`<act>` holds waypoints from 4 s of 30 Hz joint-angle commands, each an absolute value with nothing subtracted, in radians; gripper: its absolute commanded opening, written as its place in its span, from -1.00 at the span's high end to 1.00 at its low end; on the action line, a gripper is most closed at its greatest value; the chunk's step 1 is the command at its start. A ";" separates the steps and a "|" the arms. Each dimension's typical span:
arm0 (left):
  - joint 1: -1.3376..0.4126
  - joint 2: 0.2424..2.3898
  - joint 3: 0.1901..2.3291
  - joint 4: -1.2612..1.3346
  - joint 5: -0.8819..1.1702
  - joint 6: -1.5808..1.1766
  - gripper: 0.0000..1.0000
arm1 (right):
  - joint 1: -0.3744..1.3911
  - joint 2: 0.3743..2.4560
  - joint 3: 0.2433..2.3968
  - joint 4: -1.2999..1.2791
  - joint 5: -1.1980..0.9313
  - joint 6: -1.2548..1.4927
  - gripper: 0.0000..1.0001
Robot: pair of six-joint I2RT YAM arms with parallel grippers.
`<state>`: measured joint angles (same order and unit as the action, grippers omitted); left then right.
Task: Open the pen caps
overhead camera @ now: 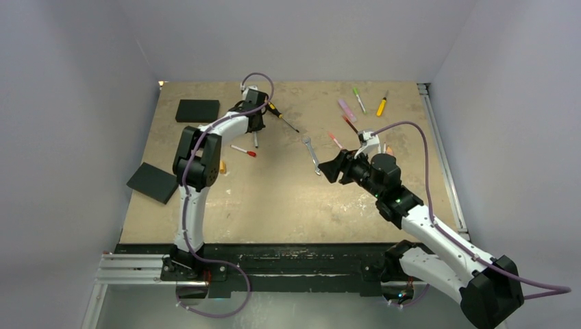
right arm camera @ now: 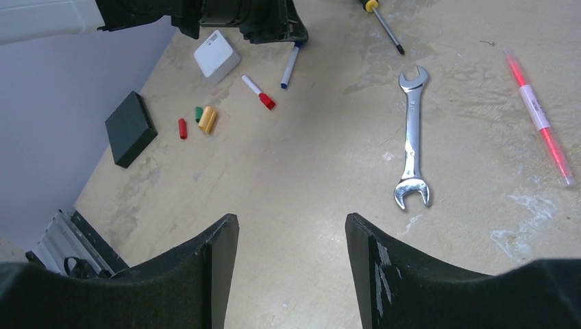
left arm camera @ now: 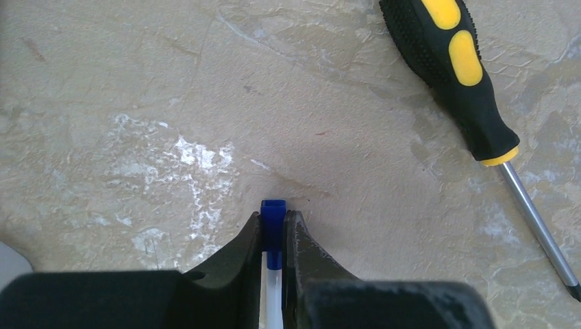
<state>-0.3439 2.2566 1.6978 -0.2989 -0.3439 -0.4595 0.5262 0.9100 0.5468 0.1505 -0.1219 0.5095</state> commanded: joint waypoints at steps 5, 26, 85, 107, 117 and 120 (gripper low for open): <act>-0.345 1.922 1.633 -0.191 -0.311 -0.474 1.00 | 0.528 0.910 0.593 0.152 -0.122 0.480 -0.30; -0.482 1.328 0.742 1.260 0.341 -1.208 1.00 | 0.544 1.082 0.795 0.618 -0.504 0.786 -0.72; -0.545 1.280 0.837 1.104 0.692 -1.185 0.37 | 0.659 1.073 0.903 0.373 -0.526 0.632 1.00; -0.537 1.207 0.853 0.896 0.558 -1.074 1.00 | 0.659 1.022 0.827 0.364 -0.470 0.662 1.00; -0.486 1.284 0.922 1.083 0.472 -1.244 1.00 | 0.660 0.957 0.770 0.356 -0.403 0.698 1.00; -0.466 1.300 0.931 1.111 0.462 -1.282 1.00 | 0.660 0.949 0.767 0.346 -0.407 0.696 1.00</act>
